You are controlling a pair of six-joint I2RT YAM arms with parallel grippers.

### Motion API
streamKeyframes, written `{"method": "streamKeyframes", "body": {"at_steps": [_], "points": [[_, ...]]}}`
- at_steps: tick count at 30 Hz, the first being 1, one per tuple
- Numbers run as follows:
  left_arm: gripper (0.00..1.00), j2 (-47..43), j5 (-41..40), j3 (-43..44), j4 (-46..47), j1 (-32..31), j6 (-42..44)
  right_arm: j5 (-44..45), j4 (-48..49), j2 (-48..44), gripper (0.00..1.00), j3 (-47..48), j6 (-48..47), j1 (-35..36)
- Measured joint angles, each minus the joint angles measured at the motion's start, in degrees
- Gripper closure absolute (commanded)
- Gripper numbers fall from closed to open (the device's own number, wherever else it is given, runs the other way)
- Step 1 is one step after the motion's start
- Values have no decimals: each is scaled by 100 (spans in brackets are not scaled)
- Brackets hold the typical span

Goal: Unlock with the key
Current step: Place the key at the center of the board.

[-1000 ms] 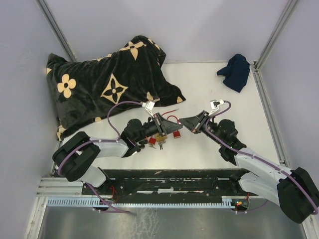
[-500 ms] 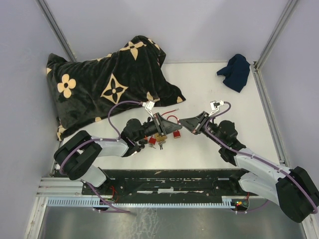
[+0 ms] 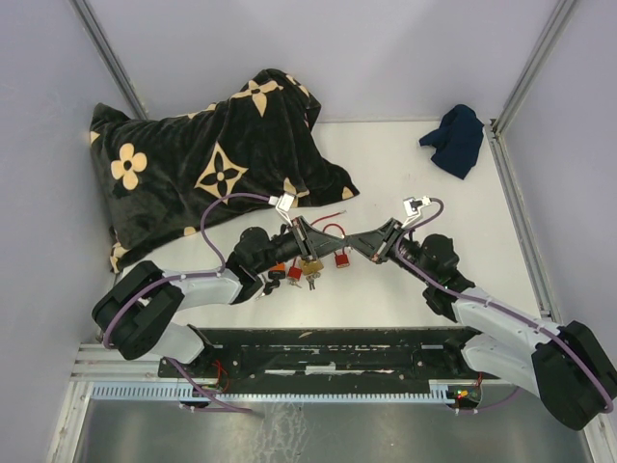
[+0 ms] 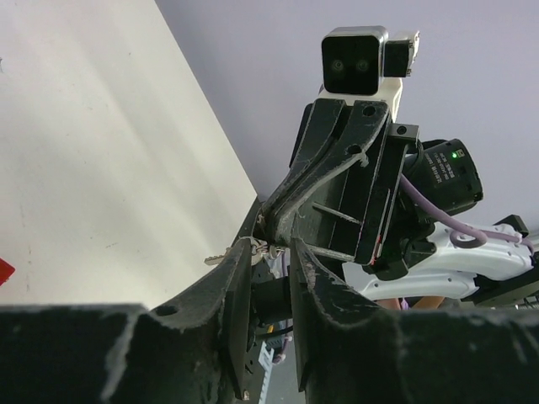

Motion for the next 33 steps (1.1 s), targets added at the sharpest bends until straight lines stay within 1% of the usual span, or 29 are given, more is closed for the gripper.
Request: {"method": "streamKeyframes", "body": {"at_steps": [4,7,11,13,16,22,27,33], "points": [[63,0,-20,0,-74,0,0,37,-131,7,98,2,-109,0],[60,-22,-96,4,-529,0,94,295,-929,-131,98,59,-448,0],[57,-236,-358,17,-1626,0,420,822,-2190,-286,98,168,-1036,-26],[55,-426,-485,17,-2131,0,575,1008,-2590,-267,98,168,-1246,-31],[52,-750,-782,81,-2999,0,876,1248,-2964,-4,99,173,-1539,-46],[50,-1180,-1366,323,-4478,0,1392,1381,-3235,927,98,343,-2063,-57],[50,-1266,-1554,354,-5001,0,1545,1373,-3174,1567,97,651,-2389,-59],[50,-1272,-1674,356,-5292,0,1591,1399,-3141,1989,90,798,-2785,-59]]}}
